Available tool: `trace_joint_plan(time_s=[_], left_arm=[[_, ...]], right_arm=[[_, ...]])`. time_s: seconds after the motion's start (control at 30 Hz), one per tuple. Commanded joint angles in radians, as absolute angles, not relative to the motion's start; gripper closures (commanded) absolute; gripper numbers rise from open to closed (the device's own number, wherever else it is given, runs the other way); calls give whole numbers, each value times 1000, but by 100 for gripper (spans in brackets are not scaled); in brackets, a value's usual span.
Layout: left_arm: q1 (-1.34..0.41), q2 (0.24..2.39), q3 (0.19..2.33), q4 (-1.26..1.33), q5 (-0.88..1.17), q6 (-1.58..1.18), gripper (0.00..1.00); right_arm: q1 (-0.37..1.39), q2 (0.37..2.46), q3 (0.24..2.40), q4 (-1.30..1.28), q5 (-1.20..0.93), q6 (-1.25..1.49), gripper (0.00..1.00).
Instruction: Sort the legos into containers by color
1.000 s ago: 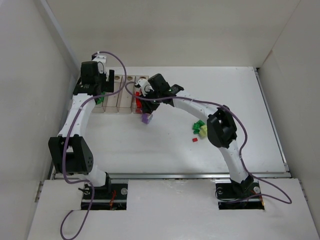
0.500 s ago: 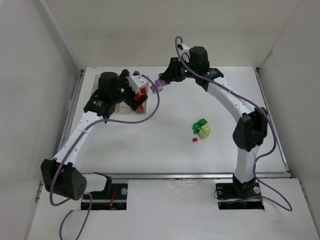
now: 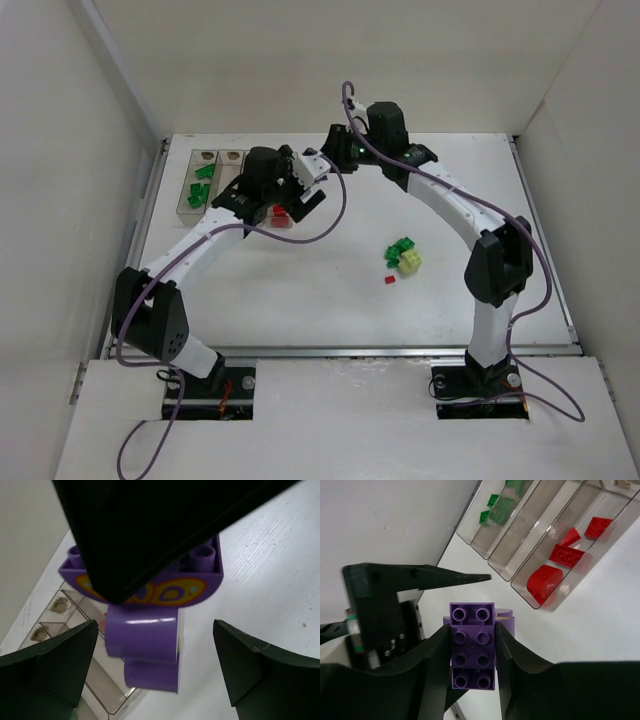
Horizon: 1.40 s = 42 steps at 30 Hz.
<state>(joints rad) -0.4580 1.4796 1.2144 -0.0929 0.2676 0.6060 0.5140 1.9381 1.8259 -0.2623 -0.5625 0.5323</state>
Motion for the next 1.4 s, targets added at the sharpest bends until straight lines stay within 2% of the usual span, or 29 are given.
trace_joint_plan(time_s=[0.0,0.1,0.13,0.23,0.27,0.37,0.4,0.5,0.8,1.03,1.17,1.37], left_arm=[[-459,1465,1275,-51,225,577,2],[-459,1465,1275,-42,281,554,14],[-459,1465,1275,-41,290,545,24],[-459,1465,1275,-41,290,534,35],[-459,1465,1275,-41,290,525,44],[-459,1456,1275,-41,290,525,62],[-459,1456,1275,-41,290,525,75],[-459,1456,1275,-64,290,516,100],[-345,1364,1146,-155,249,480,100],[-209,1250,1013,-155,239,448,100],[-141,1207,942,-155,230,439,100],[-107,1169,859,-146,212,479,100]], right_arm=[[541,1901,1844,-193,-600,554,100],[551,1913,1853,-184,-620,554,100],[551,1913,1864,-184,-629,554,100],[560,1922,1864,-184,-629,554,100],[560,1922,1864,-184,-629,554,100],[560,1922,1864,-184,-629,554,100],[560,1922,1864,-184,-638,554,100],[560,1931,1864,-184,-638,554,100],[534,2025,1965,-175,-551,643,100],[546,2250,2241,-163,-581,728,100],[565,2420,2420,-95,-566,868,100],[565,2540,2430,170,-545,1109,100]])
